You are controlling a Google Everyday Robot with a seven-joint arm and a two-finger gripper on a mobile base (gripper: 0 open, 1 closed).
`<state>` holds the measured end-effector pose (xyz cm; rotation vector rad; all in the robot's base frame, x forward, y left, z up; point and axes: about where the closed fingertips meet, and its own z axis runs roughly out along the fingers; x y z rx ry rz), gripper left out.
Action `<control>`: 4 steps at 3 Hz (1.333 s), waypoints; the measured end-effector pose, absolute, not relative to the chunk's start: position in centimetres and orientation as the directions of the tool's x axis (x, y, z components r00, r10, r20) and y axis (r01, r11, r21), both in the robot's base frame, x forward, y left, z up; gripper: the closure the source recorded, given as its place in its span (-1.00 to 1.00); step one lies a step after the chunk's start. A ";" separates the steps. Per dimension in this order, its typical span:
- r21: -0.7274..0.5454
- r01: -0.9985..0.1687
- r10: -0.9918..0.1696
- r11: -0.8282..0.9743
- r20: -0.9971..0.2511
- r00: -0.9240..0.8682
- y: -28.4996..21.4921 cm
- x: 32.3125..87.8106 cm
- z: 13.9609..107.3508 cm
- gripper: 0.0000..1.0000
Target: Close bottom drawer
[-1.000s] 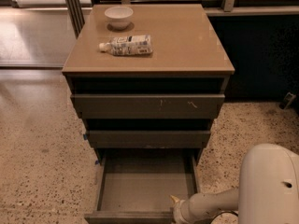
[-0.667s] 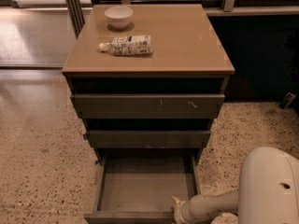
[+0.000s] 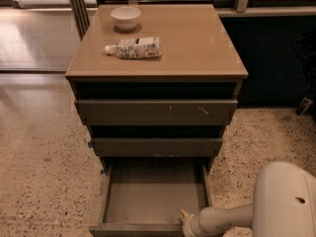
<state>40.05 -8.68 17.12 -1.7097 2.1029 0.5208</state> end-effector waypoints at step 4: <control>-0.205 -0.961 -0.909 0.186 -0.406 -0.089 -9.1 45.9 18.3 -1.00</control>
Offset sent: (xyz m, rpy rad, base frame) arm 0.0602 -0.0049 0.0146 -0.1370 -0.2611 -0.0057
